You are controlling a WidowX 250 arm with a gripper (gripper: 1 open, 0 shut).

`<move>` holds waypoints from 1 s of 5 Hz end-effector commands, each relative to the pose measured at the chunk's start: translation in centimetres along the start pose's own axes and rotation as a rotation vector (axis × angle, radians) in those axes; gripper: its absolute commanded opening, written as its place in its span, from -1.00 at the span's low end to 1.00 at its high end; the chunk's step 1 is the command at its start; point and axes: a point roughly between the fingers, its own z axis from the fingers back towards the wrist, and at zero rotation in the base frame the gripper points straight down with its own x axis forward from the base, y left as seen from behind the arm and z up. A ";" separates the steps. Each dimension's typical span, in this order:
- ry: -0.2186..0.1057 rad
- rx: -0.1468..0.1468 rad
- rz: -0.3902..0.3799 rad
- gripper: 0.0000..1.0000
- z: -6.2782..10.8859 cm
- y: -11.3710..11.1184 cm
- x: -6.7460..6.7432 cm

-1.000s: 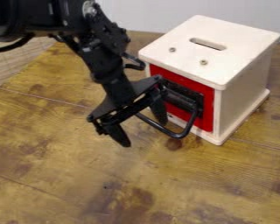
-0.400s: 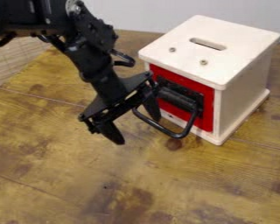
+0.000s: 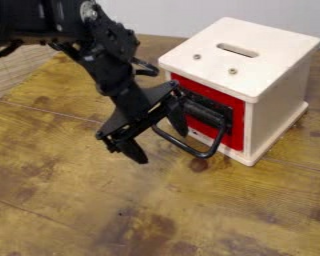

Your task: Open the drawer

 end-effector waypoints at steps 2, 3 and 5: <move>-0.073 -0.035 0.024 1.00 0.8 -1.1 -1.0; -0.088 -0.031 0.041 1.00 0.1 -1.6 -1.2; -0.105 -0.020 0.071 1.00 -0.2 -2.1 -1.3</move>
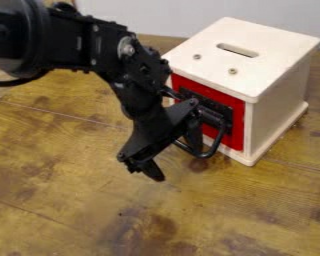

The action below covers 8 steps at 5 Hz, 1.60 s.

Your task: Open the drawer

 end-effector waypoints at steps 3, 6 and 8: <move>-0.026 -0.044 -0.064 1.00 1.1 -0.6 0.8; -0.056 -0.024 -0.045 1.00 0.1 0.6 1.4; -0.050 -0.025 -0.059 1.00 -1.8 1.3 0.9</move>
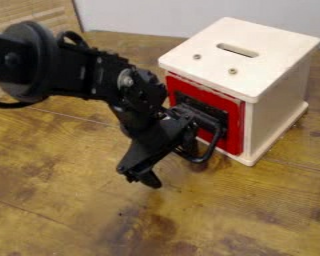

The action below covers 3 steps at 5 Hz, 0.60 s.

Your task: Open the drawer

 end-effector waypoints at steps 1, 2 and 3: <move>0.005 -0.015 -0.037 1.00 0.6 0.0 0.4; 0.015 -0.021 -0.056 1.00 0.5 -0.5 -0.2; 0.024 -0.027 -0.075 1.00 0.5 -0.9 -0.8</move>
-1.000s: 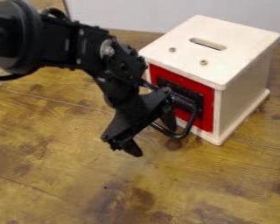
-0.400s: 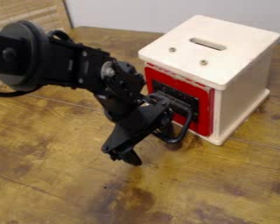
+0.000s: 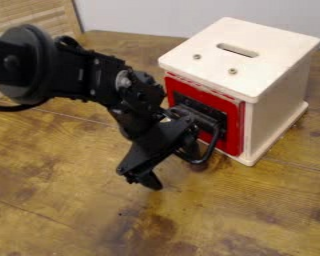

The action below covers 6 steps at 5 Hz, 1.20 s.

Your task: Open the drawer

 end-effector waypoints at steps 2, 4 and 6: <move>0.027 -0.033 -0.090 1.00 1.7 -1.2 -0.4; 0.032 -0.044 -0.115 1.00 2.7 -1.2 0.4; -0.020 -0.043 -0.017 1.00 4.8 -1.7 1.3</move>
